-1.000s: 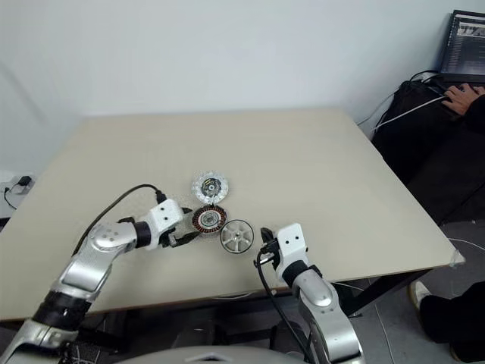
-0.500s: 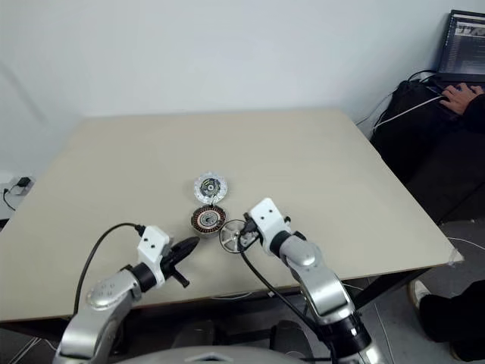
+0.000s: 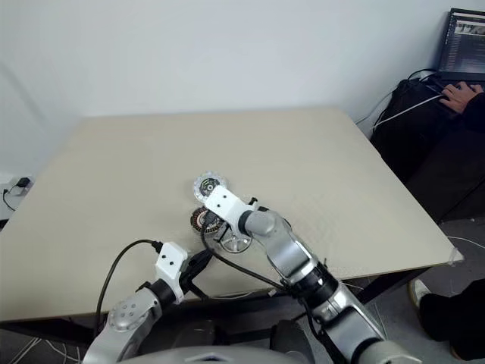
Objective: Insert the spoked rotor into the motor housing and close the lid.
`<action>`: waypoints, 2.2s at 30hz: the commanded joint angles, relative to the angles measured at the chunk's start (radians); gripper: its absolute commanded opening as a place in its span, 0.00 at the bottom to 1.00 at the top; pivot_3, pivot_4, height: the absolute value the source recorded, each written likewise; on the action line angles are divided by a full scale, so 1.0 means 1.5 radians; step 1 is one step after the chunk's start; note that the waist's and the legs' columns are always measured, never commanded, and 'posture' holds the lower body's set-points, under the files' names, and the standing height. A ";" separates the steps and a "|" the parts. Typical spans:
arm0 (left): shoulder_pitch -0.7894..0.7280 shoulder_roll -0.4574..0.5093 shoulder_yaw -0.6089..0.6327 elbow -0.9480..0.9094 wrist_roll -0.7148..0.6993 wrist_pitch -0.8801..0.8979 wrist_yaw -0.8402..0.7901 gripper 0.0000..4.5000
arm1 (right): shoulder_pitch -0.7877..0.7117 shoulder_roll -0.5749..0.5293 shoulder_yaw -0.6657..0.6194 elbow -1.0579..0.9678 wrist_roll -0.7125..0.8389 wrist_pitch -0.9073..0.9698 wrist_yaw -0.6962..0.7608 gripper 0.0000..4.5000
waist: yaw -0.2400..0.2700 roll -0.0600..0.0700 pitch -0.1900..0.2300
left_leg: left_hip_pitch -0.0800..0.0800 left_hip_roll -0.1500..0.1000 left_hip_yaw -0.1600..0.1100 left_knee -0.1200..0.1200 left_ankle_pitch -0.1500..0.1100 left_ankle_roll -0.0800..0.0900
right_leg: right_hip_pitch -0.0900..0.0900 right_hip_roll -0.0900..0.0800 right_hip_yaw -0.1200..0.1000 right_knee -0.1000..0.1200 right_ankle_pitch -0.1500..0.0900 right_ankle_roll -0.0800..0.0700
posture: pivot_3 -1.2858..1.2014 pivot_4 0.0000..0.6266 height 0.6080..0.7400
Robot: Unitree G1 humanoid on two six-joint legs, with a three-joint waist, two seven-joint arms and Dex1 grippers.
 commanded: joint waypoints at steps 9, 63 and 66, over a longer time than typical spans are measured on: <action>0.010 0.021 -0.014 -0.009 -0.005 -0.061 -0.008 0.00 | -0.114 0.040 0.032 0.166 -0.016 0.018 0.060 0.01 | -0.007 0.000 0.000 | 0.000 0.000 0.001 -0.001 0.000 0.000 | -0.001 0.000 0.000 0.000 0.000 0.000 | 0.52 0.00 1.00; -0.004 -0.026 0.012 0.038 0.038 -0.054 0.108 0.00 | -0.145 0.118 0.045 0.312 -0.112 -0.049 0.070 0.01 | -0.008 0.001 0.000 | 0.000 0.000 0.002 -0.006 0.000 -0.001 | -0.002 0.000 0.000 -0.002 0.000 -0.001 | 0.52 0.00 1.00; -0.004 -0.026 0.012 0.035 0.039 -0.052 0.109 0.00 | -0.142 0.130 0.034 0.313 -0.103 -0.065 0.065 0.01 | -0.008 0.001 0.000 | 0.000 0.000 0.002 -0.006 0.000 -0.001 | -0.002 0.000 0.000 -0.002 0.000 -0.001 | 0.52 0.00 1.00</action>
